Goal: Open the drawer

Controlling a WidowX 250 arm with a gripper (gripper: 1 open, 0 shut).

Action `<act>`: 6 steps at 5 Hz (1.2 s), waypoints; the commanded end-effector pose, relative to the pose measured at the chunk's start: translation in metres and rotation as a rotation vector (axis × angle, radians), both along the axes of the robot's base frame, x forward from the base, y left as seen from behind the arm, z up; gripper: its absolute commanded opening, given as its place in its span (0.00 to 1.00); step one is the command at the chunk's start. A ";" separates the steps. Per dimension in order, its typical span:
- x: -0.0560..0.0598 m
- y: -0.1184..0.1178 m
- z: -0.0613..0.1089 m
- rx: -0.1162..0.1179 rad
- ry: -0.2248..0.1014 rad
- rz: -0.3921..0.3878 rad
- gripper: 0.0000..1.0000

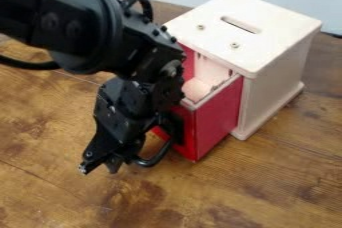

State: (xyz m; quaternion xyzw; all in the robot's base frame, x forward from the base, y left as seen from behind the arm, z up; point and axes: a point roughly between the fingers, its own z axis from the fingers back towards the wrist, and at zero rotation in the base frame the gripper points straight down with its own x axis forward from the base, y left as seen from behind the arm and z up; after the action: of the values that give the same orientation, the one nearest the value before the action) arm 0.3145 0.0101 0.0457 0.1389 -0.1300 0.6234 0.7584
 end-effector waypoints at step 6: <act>-0.003 0.022 0.027 0.023 -0.092 0.153 1.00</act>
State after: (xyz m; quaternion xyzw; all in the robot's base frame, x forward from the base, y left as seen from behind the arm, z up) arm 0.3061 0.0189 0.0446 0.1539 -0.1334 0.6678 0.7160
